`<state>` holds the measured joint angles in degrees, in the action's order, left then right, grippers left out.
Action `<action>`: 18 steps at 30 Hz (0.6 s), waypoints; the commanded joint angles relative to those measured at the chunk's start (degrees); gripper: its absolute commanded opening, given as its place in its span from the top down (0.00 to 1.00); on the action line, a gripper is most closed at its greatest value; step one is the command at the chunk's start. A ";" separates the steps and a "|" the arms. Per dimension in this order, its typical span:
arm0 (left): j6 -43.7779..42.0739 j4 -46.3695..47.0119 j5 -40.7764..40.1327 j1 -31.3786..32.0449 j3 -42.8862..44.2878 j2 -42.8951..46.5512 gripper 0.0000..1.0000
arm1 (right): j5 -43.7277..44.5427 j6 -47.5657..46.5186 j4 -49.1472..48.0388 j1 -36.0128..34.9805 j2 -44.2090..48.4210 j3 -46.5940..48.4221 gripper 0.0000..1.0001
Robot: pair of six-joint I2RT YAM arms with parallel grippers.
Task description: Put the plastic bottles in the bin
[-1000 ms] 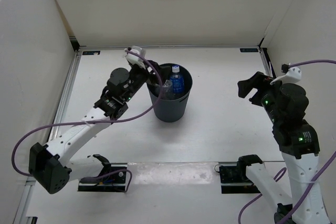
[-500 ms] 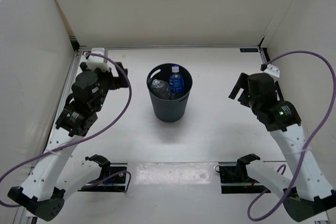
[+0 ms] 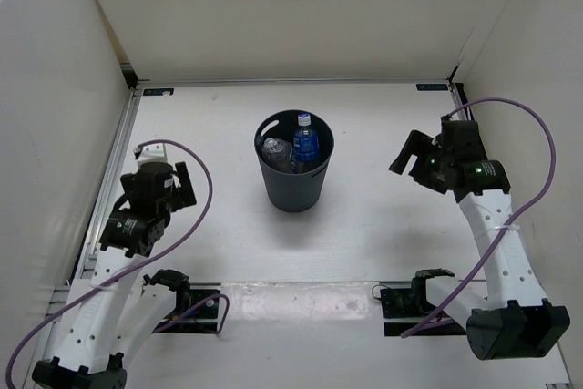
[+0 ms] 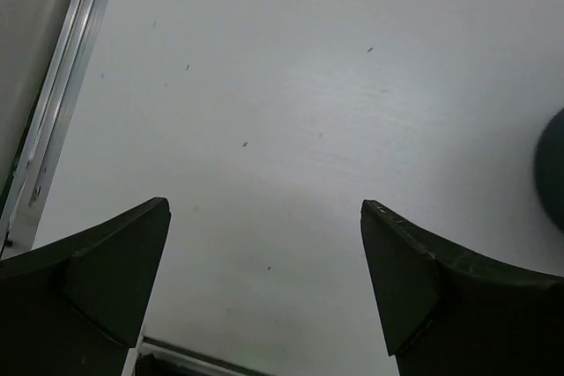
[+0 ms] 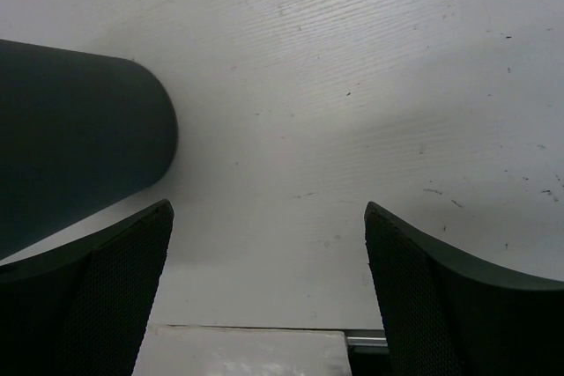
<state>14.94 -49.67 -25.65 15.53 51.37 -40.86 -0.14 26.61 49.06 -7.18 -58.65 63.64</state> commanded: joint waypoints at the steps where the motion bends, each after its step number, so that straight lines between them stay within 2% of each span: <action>1: 5.52 -5.16 -4.21 -1.99 -3.38 2.27 0.00 | -8.57 -2.27 -3.80 2.79 0.47 -1.06 0.10; 8: 15.19 -7.19 -15.47 -2.87 -6.90 3.77 0.00 | -1.98 -2.70 -3.80 0.24 -0.49 -1.85 0.10; 9: 17.47 -7.98 -19.92 -2.96 -7.25 4.21 0.00 | 1.77 -3.05 -3.79 0.15 -1.02 -1.94 0.10; 11: 18.64 -7.90 -21.72 -2.96 -8.91 5.79 0.00 | 4.26 -2.45 -3.01 -0.11 -2.25 -1.50 0.10; 18: 10.12 -0.43 -14.71 -0.68 -12.79 10.18 0.00 | 11.65 -2.26 -4.67 -0.29 -5.94 -0.01 0.10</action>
<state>27.83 -53.98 -42.35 13.72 39.18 -31.94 6.63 24.95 46.92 -7.16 -63.70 62.04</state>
